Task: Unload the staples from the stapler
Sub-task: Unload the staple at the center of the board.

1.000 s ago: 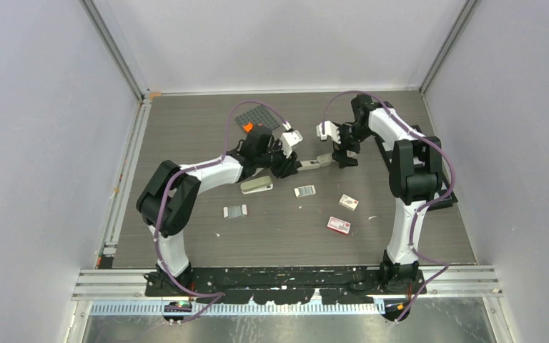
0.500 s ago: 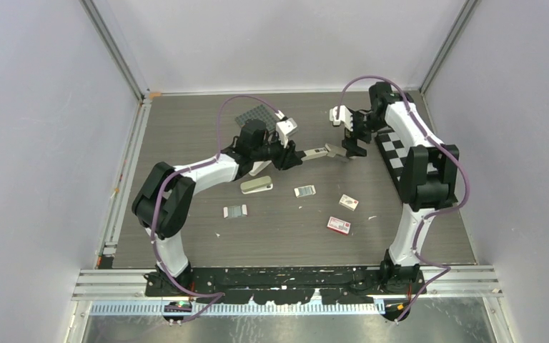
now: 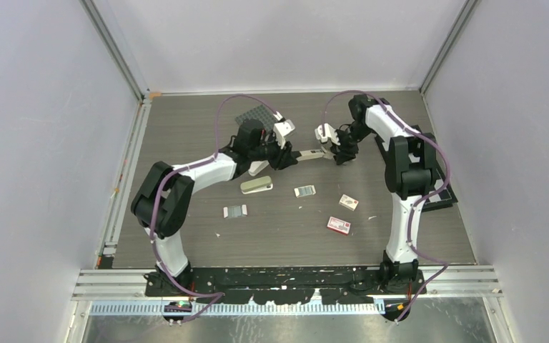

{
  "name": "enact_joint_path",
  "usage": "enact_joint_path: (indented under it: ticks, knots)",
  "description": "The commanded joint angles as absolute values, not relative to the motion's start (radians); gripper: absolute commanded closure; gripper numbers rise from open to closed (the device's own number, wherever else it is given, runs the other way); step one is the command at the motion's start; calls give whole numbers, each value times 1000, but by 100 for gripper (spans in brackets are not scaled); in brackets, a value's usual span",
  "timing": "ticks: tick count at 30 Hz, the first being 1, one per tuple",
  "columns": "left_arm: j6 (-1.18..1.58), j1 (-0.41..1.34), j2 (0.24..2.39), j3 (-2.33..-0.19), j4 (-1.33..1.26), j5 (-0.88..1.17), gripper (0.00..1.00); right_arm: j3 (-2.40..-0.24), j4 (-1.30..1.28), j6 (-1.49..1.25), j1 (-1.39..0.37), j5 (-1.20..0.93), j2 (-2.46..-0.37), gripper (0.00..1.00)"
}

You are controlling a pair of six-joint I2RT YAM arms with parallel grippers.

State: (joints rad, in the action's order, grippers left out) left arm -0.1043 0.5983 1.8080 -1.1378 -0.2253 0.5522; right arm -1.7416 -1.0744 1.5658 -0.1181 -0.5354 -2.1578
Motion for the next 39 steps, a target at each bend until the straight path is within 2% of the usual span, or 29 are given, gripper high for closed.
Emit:
enact_joint_path:
  ticks: [1, 3, 5, 14, 17, 18, 21, 22, 24, 26, 29, 39]
  knots:
    - [-164, 597, 1756, -1134, -270, 545, 100, -1755, -1100, 1545, -113, -517, -2090, 85]
    - [-175, 596, 1746, -1131, -275, 529, 100, -1744, -1099, 1553, -113, -508, -2048, 95]
    - [-184, 596, 1733, -1127, -283, 520, 100, -1743, -1096, 1555, -114, -493, -2004, 99]
    - [-213, 598, 1710, -1111, -327, 522, 100, -1701, -1043, 1564, -113, -340, -1838, 98]
    - [-225, 603, 1729, -1107, -328, 522, 100, -1644, -992, 1560, -114, -318, -1830, 93]
    - [-231, 604, 1739, -1104, -328, 519, 100, -1623, -970, 1556, -114, -314, -1833, 85]
    - [-247, 606, 1764, -1099, -319, 512, 100, -1574, -925, 1529, -112, -327, -1854, 34]
    - [-258, 606, 1775, -1099, -310, 509, 100, -1565, -914, 1509, -113, -337, -1861, 24]
    - [-282, 607, 1796, -1103, -287, 499, 100, -1562, -905, 1484, -111, -362, -1869, 11]
    - [-295, 606, 1817, -1109, -266, 490, 100, -1573, -903, 1454, -103, -396, -1873, 5]
    - [-298, 607, 1835, -1112, -256, 484, 100, -1604, -917, 1428, -86, -433, -1876, 1]
    - [-164, 606, 1820, -1171, -238, 535, 100, -1654, -962, 1400, -75, -482, -1938, 0]
